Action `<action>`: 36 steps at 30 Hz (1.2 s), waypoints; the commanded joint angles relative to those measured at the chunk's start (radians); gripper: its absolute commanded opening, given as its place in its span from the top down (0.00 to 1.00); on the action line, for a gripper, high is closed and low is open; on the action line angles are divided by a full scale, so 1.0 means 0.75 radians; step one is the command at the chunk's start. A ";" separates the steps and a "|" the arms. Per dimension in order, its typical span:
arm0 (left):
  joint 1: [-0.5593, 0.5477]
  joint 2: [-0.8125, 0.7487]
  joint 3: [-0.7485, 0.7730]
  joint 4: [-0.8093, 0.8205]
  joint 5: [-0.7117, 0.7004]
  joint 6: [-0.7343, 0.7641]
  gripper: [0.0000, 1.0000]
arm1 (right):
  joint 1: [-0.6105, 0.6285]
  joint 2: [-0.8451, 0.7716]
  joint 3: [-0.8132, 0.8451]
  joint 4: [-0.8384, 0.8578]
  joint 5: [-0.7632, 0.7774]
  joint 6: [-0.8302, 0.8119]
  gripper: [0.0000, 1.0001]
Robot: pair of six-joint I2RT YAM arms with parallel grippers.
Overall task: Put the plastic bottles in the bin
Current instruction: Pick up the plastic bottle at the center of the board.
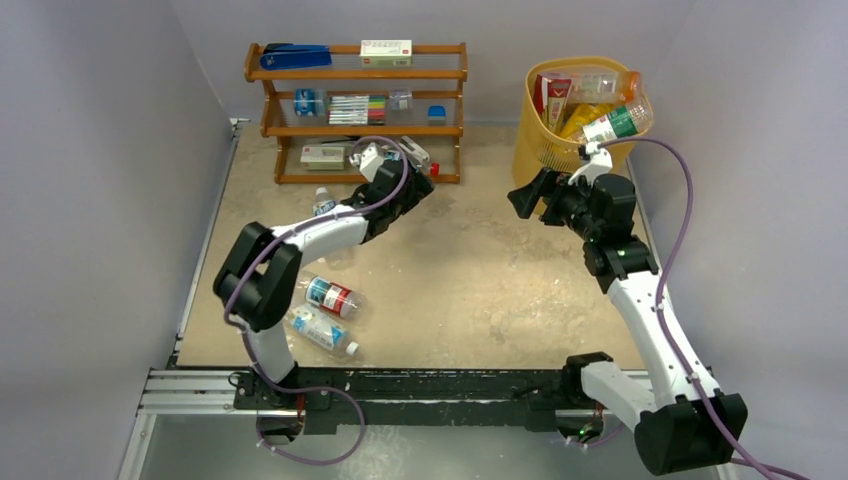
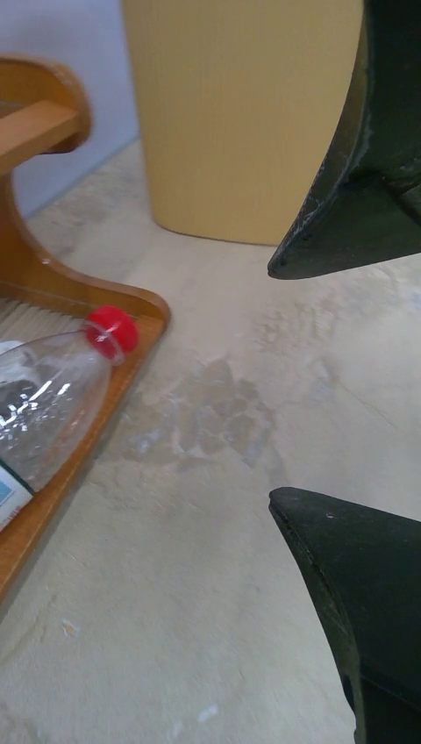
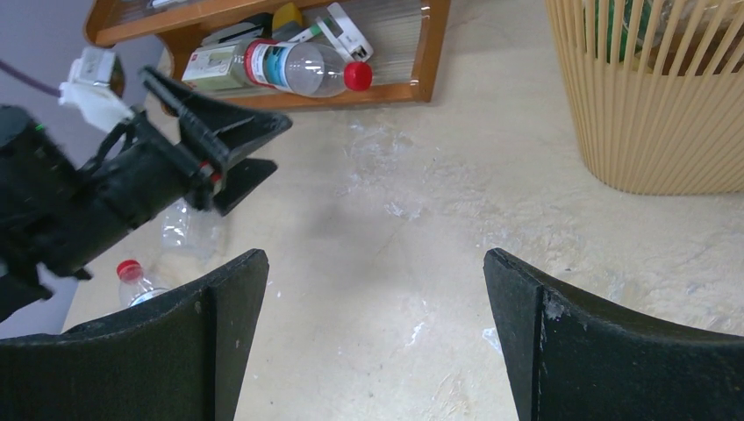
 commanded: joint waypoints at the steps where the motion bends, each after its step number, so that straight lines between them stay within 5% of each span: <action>1: 0.036 0.120 0.147 0.203 -0.078 -0.220 0.12 | 0.004 -0.042 -0.016 0.095 -0.054 0.002 0.05; 11: 0.123 0.418 0.377 0.270 -0.041 -0.435 0.11 | 0.003 -0.024 -0.092 0.145 -0.082 -0.033 0.05; 27: 0.154 0.584 0.462 0.334 -0.041 -0.575 0.12 | 0.003 0.048 -0.163 0.229 -0.130 -0.063 0.05; 36: 0.199 0.564 0.358 0.463 -0.004 -0.643 0.37 | 0.003 0.046 -0.174 0.233 -0.143 -0.068 0.05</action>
